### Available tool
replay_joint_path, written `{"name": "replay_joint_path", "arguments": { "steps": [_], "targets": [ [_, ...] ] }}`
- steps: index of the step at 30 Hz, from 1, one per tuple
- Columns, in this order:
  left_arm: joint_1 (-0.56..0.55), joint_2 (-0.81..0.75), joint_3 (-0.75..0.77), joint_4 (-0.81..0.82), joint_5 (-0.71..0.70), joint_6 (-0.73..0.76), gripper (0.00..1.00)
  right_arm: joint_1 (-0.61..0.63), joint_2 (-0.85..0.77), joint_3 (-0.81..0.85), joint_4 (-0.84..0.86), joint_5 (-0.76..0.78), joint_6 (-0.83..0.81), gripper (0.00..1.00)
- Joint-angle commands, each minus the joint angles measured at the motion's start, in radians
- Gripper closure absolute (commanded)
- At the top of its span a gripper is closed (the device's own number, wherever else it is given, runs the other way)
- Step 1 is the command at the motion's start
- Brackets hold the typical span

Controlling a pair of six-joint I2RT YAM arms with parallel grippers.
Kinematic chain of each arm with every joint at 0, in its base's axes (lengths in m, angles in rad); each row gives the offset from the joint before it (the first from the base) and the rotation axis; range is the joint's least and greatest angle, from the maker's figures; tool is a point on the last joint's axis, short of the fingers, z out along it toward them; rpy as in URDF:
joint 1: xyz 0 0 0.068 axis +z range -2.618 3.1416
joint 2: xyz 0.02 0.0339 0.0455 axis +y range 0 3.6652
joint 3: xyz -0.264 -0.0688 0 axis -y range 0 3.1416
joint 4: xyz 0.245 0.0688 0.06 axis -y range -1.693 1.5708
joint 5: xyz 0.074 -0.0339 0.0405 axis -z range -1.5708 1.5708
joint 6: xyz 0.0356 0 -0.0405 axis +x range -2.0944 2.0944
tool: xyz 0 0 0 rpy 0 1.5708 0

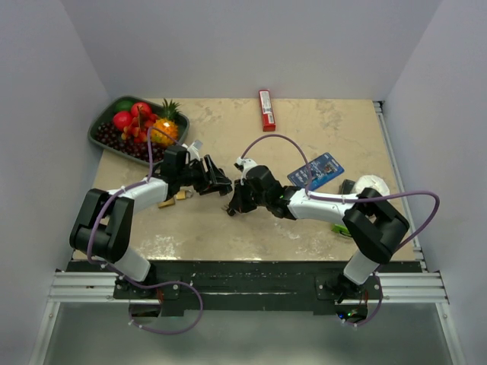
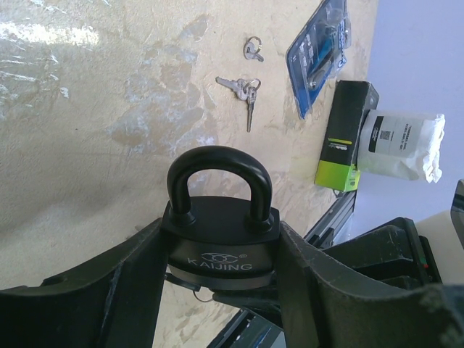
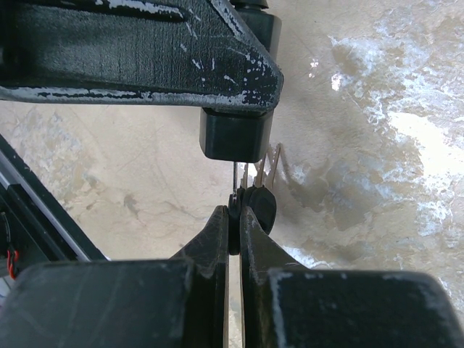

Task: Unlock with the key

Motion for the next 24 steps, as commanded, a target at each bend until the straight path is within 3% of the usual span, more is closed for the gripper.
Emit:
{"name": "replay_joint_path", "arguments": {
  "steps": [1, 24],
  "targets": [
    [0.001, -0.015, 0.037, 0.027, 0.07, 0.011, 1.0, -0.013, -0.019, 0.042, 0.064, 0.019, -0.014, 1.0],
    [-0.039, -0.012, 0.011, 0.042, 0.105, 0.019, 1.0, -0.038, 0.016, 0.128, 0.092, 0.045, -0.103, 1.0]
  ]
}}
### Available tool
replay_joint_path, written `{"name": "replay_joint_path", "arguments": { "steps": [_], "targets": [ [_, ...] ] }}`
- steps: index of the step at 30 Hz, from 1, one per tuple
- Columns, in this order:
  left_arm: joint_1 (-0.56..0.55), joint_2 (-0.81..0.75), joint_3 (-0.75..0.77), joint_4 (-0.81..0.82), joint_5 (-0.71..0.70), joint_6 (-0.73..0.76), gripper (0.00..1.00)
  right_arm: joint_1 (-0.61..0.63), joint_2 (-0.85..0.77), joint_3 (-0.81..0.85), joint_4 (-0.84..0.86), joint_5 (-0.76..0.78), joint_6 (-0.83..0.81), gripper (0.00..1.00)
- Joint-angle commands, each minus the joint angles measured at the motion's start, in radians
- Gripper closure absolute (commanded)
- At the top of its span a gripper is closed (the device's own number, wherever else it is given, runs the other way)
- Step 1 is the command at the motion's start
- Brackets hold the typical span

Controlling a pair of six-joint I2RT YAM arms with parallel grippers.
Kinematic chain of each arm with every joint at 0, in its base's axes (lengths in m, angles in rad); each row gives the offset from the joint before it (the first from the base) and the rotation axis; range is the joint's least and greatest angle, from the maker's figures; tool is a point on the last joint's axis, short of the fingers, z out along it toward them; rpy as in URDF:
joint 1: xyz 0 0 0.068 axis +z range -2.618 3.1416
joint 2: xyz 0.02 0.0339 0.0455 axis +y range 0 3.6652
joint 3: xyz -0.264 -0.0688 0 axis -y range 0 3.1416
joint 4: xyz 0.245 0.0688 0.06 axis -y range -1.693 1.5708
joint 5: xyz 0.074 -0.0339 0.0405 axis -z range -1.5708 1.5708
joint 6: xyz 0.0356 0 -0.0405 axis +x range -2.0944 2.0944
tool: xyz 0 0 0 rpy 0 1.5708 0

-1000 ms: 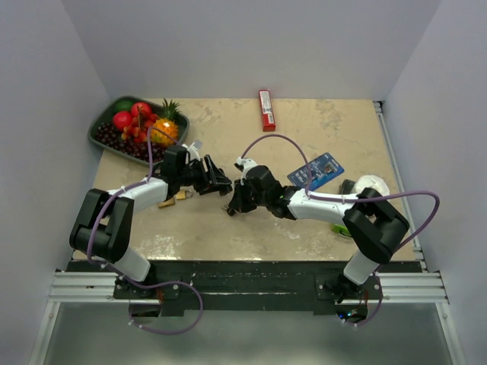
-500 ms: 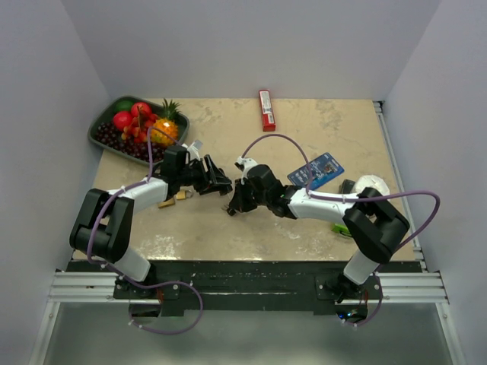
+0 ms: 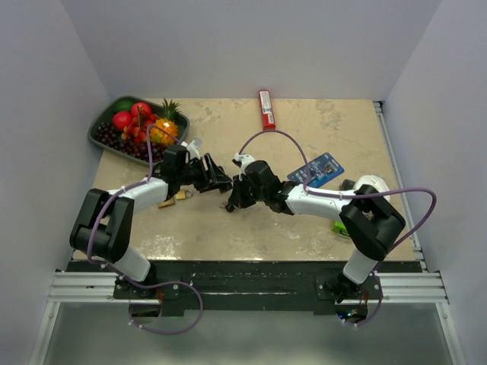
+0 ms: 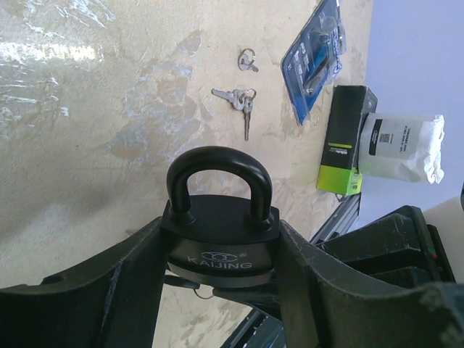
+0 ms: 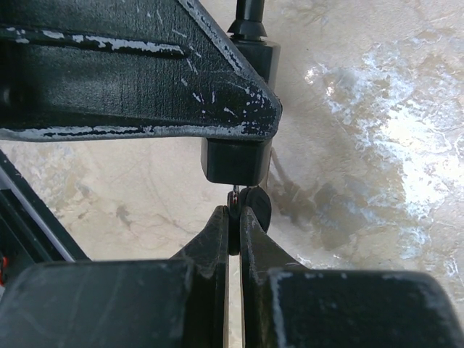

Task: Unlock with the key

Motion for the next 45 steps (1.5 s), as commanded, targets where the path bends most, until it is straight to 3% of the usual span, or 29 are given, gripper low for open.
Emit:
{"name": "replay_joint_path", "arguments": {
  "steps": [1, 10, 21, 32, 45],
  "targets": [
    [-0.041, -0.013, 0.011, 0.011, 0.104, 0.001, 1.0, -0.014, -0.024, 0.07, 0.109, 0.083, -0.058, 1.0],
    [-0.093, -0.027, -0.009, 0.03, 0.056, -0.018, 1.0, -0.014, -0.061, 0.036, 0.204, 0.154, -0.031, 1.0],
    [-0.138, -0.088, -0.116, 0.206, 0.03, -0.148, 1.0, -0.014, -0.12, -0.074, 0.422, 0.241, 0.018, 1.0],
    [-0.136, -0.179, -0.179, 0.349, 0.025, -0.114, 1.0, -0.123, -0.173, -0.191, 0.577, -0.062, 0.129, 1.0],
    [-0.138, -0.292, -0.147, 0.272, 0.077, 0.031, 1.0, -0.18, -0.208, -0.224, 0.661, -0.25, 0.201, 1.0]
  ]
}}
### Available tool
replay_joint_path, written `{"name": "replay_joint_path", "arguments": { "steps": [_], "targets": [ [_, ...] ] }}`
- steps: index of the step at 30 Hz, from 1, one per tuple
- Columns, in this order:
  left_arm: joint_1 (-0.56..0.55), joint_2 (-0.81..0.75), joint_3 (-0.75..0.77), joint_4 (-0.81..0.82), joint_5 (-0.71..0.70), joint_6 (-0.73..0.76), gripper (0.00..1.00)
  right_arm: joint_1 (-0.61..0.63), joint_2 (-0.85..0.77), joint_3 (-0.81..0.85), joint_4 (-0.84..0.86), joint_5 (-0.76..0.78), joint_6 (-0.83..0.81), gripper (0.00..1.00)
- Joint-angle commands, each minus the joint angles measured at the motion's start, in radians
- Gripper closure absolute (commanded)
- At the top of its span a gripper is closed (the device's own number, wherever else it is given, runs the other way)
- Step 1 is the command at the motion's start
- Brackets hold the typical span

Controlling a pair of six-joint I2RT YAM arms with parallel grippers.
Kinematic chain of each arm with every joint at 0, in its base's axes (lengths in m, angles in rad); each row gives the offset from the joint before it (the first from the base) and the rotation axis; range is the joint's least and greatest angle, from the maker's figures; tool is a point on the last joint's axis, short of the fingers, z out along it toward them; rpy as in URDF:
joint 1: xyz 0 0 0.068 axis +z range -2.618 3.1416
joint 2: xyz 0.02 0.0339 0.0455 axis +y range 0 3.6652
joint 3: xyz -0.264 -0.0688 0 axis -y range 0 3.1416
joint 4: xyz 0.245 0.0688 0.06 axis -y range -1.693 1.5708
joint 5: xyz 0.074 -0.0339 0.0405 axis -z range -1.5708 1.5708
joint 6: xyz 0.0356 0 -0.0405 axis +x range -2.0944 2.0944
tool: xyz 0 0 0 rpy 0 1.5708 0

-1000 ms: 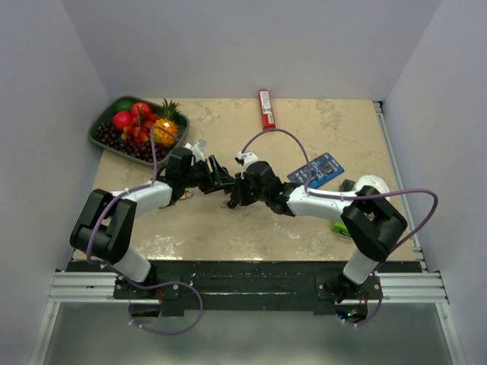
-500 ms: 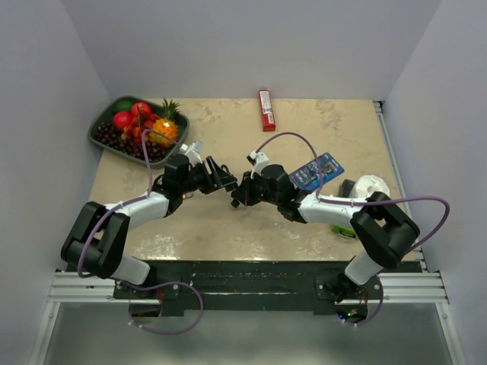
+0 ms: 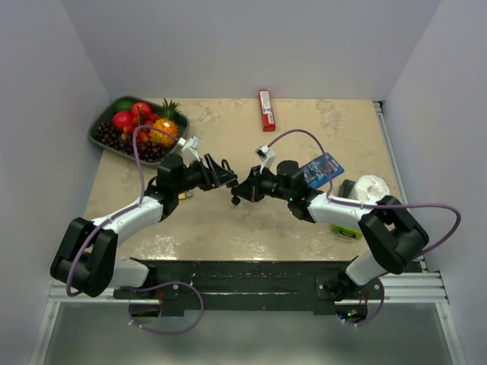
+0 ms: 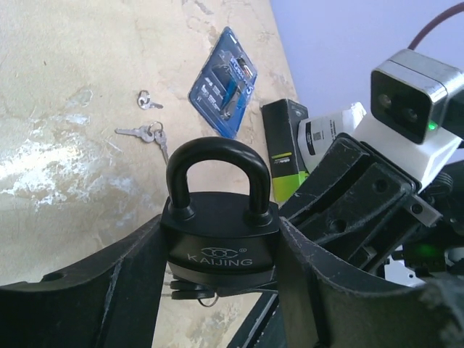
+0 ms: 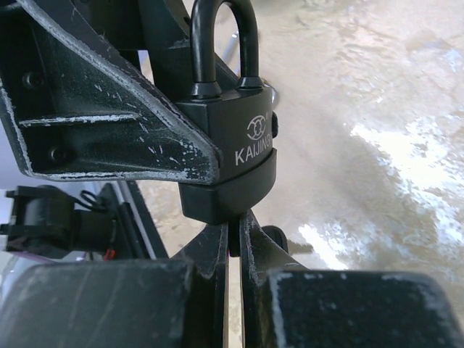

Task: Unlock with the key

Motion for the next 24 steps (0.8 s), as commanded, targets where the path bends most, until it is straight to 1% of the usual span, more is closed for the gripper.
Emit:
{"name": "replay_joint_path", "arguments": {
  "steps": [1, 9, 11, 12, 13, 16, 17, 18, 20, 21, 24],
  "targets": [
    [-0.031, -0.055, 0.021, -0.017, 0.174, 0.086, 1.0, -0.054, -0.038, 0.022, 0.23, 0.001, 0.07, 1.0],
    [-0.031, -0.095, 0.025, -0.039, 0.208, 0.138, 1.0, -0.072, -0.019, 0.0, 0.316, -0.059, 0.118, 1.0],
    [-0.031, -0.101, 0.033, -0.072, 0.203, 0.164, 1.0, -0.072, -0.025, 0.005, 0.287, -0.048, 0.098, 1.0],
    [-0.03, -0.103, 0.039, -0.086, 0.191, 0.173, 1.0, -0.072, -0.038, 0.015, 0.266, -0.04, 0.063, 1.0],
    [-0.03, -0.103, 0.044, -0.098, 0.18, 0.189, 1.0, -0.074, -0.044, 0.022, 0.213, -0.037, 0.046, 1.0],
    [-0.018, -0.095, 0.047, -0.12, 0.136, 0.183, 1.0, -0.074, -0.077, 0.032, 0.124, -0.028, -0.015, 0.99],
    [-0.01, -0.084, 0.047, -0.114, 0.128, 0.175, 1.0, -0.074, -0.09, 0.032, 0.099, -0.026, -0.031, 0.95],
    [0.005, -0.08, 0.048, -0.109, 0.111, 0.167, 1.0, -0.074, -0.101, 0.029, 0.076, -0.022, -0.055, 0.84],
    [0.016, -0.061, 0.06, -0.126, 0.081, 0.158, 1.0, -0.072, -0.156, 0.013, 0.033, -0.01, -0.072, 0.7],
    [0.024, -0.055, 0.07, -0.138, 0.05, 0.158, 1.0, -0.072, -0.18, -0.015, 0.028, 0.007, -0.075, 0.54],
    [0.034, -0.038, 0.076, -0.114, 0.034, 0.154, 1.0, -0.072, -0.268, -0.035, -0.039, 0.027, -0.115, 0.35]
  ]
}}
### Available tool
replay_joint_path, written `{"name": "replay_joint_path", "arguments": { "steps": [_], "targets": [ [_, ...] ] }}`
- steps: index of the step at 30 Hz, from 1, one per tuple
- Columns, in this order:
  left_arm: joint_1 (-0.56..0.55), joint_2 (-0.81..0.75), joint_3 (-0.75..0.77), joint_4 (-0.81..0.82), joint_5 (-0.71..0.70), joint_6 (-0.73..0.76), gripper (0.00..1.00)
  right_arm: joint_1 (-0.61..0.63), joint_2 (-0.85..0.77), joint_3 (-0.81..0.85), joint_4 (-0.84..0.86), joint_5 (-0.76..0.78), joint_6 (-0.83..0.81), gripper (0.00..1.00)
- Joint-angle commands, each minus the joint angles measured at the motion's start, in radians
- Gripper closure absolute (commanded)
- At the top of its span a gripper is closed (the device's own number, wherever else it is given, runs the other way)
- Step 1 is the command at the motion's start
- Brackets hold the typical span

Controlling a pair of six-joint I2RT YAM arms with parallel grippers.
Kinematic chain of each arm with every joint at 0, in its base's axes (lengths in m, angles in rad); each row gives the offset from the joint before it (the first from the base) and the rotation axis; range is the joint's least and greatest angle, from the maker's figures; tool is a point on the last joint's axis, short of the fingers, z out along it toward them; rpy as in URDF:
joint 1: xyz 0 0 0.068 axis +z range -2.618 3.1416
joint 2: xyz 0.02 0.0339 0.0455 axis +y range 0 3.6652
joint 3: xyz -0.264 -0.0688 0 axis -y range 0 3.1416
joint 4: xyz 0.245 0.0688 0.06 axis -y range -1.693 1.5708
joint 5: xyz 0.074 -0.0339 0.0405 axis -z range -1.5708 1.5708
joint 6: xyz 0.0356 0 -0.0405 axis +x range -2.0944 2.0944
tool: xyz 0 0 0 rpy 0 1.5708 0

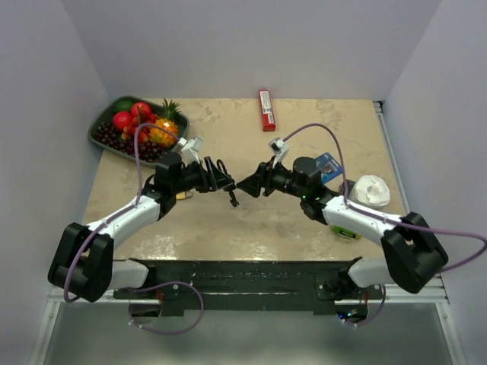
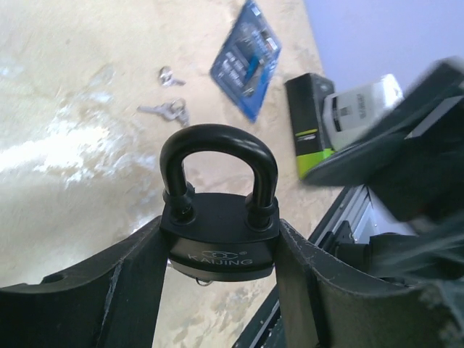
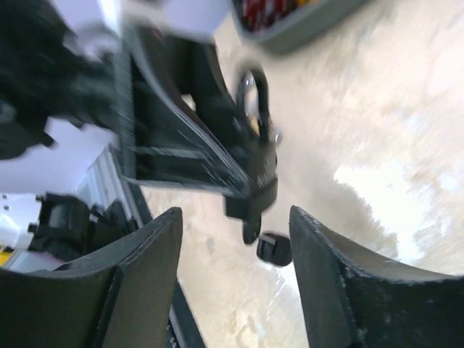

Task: Unlock with the key

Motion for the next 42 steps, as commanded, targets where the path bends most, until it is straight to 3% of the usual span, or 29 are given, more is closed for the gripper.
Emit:
{"name": "replay_joint_path", "arguments": {
  "steps": [1, 6, 11, 18, 22, 27, 31, 36, 39, 42],
  "targets": [
    [0.016, 0.019, 0.045, 0.031, 0.012, 0.021, 1.0, -0.018, -0.146, -0.002, -0.069, 0.09, -0.088, 0.33],
    [0.021, 0.042, 0.041, 0.119, 0.159, 0.076, 1.0, -0.02, -0.198, 0.05, -0.16, 0.047, -0.126, 0.2],
    [0.021, 0.007, 0.034, 0.136, 0.299, 0.125, 1.0, -0.037, -0.147, 0.125, -0.137, -0.126, -0.142, 0.19],
    [0.019, -0.065, 0.055, -0.028, 0.608, 0.309, 1.0, -0.073, -0.127, 0.222, -0.113, -0.336, -0.136, 0.14],
    [0.005, -0.13, 0.008, 0.089, 0.699, 0.26, 1.0, -0.073, -0.097, 0.249, -0.094, -0.461, -0.148, 0.13],
    [-0.027, -0.142, 0.009, 0.099, 0.771, 0.256, 1.0, -0.054, -0.074, 0.268, -0.09, -0.565, -0.165, 0.13],
    [-0.053, -0.13, 0.017, 0.059, 0.784, 0.288, 1.0, 0.002, -0.055, 0.317, -0.214, -0.567, -0.263, 0.14],
    [-0.057, -0.141, 0.02, 0.057, 0.785, 0.289, 1.0, 0.032, -0.032, 0.332, -0.226, -0.59, -0.278, 0.17],
    [-0.057, -0.144, 0.017, 0.056, 0.779, 0.292, 1.0, 0.04, -0.025, 0.334, -0.255, -0.617, -0.289, 0.22],
    [-0.057, -0.145, 0.012, 0.054, 0.774, 0.297, 1.0, 0.04, -0.023, 0.338, -0.336, -0.625, -0.333, 0.35]
  ]
}}
